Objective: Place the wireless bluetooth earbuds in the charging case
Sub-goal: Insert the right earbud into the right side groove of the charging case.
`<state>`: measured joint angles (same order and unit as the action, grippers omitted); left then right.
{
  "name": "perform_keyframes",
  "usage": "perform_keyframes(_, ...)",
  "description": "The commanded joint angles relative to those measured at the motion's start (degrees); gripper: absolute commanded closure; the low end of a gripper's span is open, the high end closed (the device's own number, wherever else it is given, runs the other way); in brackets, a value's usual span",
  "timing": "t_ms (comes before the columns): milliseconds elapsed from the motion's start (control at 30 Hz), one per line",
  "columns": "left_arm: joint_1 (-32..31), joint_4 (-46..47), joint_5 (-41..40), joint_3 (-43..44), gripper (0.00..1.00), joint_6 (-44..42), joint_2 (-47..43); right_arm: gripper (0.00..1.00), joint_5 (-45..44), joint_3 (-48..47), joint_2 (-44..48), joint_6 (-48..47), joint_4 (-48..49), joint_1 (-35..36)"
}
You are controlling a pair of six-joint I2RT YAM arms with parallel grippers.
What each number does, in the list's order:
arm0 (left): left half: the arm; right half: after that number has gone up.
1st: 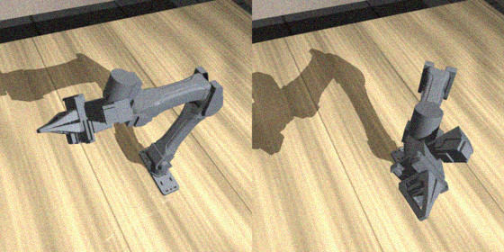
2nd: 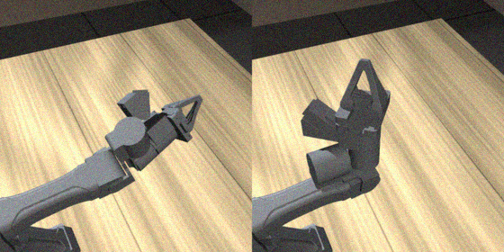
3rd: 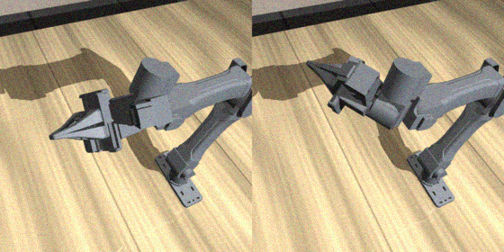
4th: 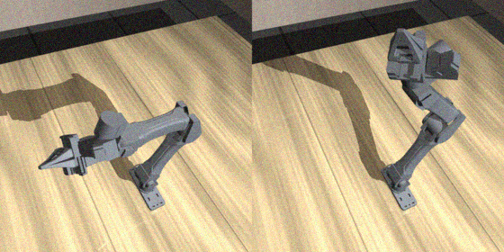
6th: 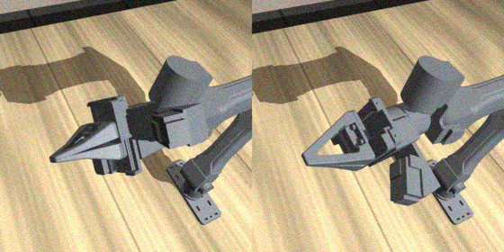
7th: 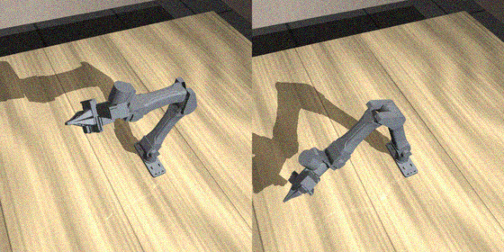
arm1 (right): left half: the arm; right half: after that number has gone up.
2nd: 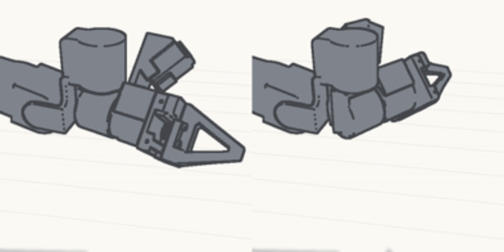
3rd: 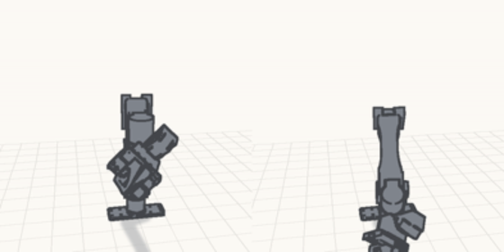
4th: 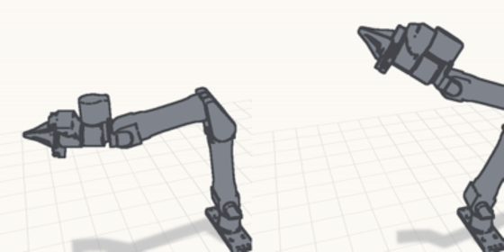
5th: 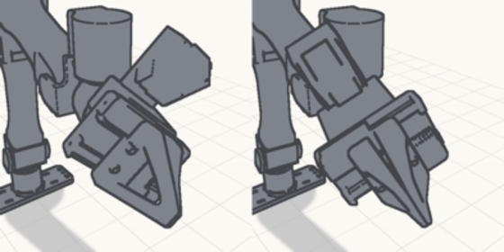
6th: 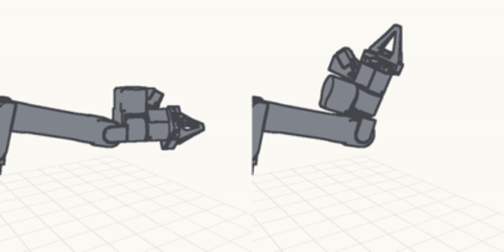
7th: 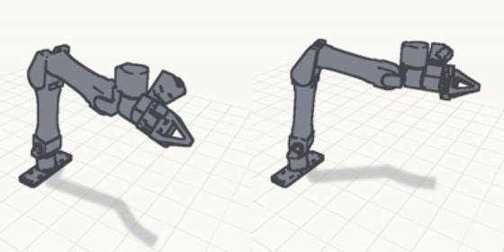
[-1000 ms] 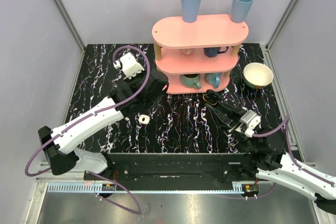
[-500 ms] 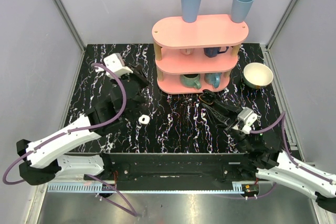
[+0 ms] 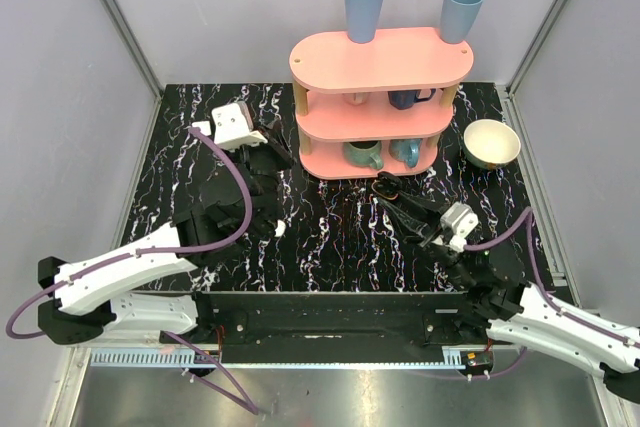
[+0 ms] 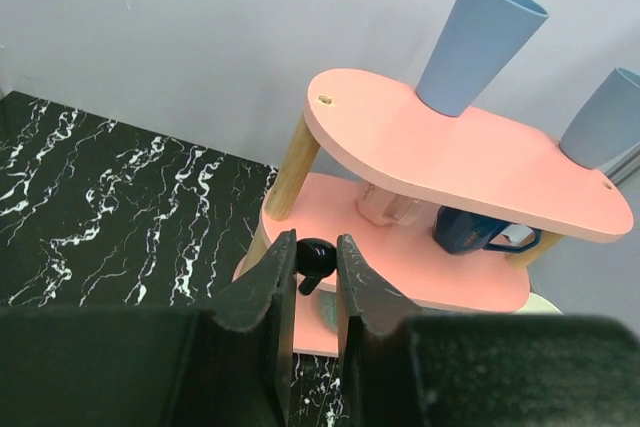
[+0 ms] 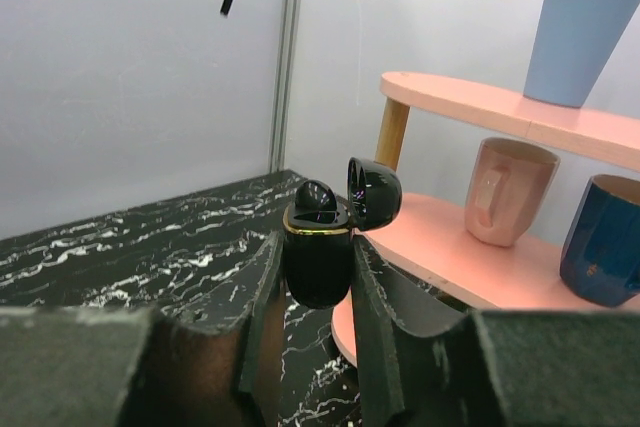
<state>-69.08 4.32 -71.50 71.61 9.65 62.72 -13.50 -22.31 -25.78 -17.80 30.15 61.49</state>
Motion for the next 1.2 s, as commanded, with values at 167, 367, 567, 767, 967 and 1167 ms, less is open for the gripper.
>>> perform_keyframes(167,-2.37,7.98,0.75,0.37,1.0,-8.59,-1.55,1.0,-0.48,-2.39,-5.59,1.8,4.21,0.29)
perform_keyframes(367,-3.96,6.32,2.86,0.81,1.0,-8.16,-3.56,1.0,-1.27,-3.79,-10.5,2.25,6.05,0.29)
perform_keyframes(567,-4.4,3.86,2.43,0.63,1.0,-7.98,-3.83,1.0,-1.97,-4.94,-15.7,5.84,9.84,0.29)
perform_keyframes(767,-6.94,1.22,-0.47,2.13,1.0,-7.89,-3.39,1.0,-1.62,-5.73,-19.83,7.08,9.13,0.29)
perform_keyframes(967,-9.67,2.89,1.02,4.05,1.0,-13.3,-3.48,1.0,-1.62,-5.91,-16.6,5.67,8.0,0.29)
perform_keyframes(1167,-11.6,6.66,3.12,5.47,1.0,-20.19,-1.37,1.0,-3.73,-4.77,-11.14,9.54,2.73,0.29)
